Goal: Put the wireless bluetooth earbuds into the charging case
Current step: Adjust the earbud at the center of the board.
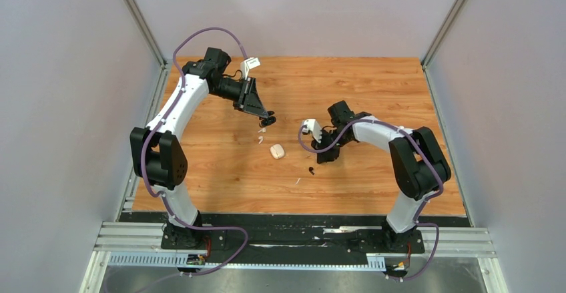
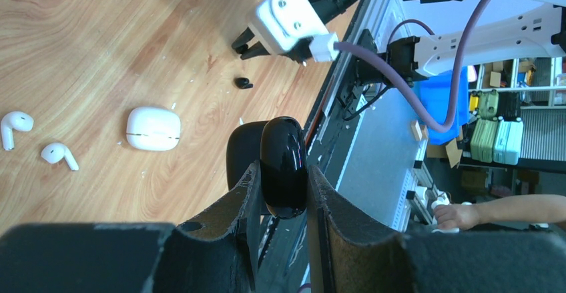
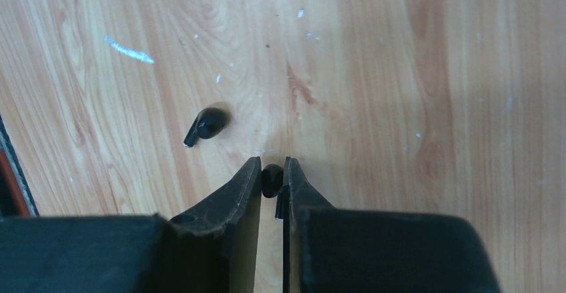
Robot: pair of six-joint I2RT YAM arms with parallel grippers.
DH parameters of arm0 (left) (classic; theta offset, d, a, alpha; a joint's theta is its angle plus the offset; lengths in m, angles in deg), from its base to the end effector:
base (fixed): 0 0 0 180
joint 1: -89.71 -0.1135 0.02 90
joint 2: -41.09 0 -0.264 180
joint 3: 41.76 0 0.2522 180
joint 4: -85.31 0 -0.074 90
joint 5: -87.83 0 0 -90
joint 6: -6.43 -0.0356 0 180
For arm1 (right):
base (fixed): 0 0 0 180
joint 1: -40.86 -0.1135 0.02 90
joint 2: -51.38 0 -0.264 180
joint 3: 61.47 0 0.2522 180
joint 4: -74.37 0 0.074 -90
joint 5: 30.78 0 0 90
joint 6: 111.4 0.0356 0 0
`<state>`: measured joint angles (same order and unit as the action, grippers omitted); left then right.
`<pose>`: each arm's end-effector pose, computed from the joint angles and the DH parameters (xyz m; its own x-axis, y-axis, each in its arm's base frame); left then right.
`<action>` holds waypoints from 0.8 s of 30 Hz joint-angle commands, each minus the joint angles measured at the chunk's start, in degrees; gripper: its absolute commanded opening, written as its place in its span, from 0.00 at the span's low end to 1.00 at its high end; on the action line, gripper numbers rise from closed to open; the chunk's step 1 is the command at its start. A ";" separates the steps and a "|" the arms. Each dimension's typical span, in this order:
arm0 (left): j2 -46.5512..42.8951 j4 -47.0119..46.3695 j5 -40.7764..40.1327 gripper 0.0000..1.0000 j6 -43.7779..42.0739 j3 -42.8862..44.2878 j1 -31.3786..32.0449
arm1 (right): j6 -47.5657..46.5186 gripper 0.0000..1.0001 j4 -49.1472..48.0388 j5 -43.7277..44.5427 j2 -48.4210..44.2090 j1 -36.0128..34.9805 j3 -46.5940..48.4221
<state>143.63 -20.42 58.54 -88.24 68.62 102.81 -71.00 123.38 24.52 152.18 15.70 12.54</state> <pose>0.3472 -0.1127 0.3218 -0.8531 0.2394 -0.4636 0.5217 0.3792 -0.7642 0.2810 0.1544 0.1590 -0.2063 -0.7886 -0.5793 -0.9767 0.1299 0.1709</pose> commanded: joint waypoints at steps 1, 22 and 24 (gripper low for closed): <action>-0.63 -0.90 0.96 0.00 -0.70 0.02 -0.18 | 13.17 0.00 -5.00 -1.53 -2.36 2.03 1.03; -0.13 0.63 -0.05 0.00 -1.19 1.62 -0.10 | 40.57 0.03 -25.80 36.91 -3.79 4.32 -6.23; -0.38 0.58 -0.10 0.00 -1.28 1.30 -0.10 | 41.46 0.21 -25.83 36.93 -3.52 4.13 -6.30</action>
<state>143.65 -19.89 57.62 -88.50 68.53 102.81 -32.89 100.45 57.41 149.29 20.31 6.94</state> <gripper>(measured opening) 0.335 0.132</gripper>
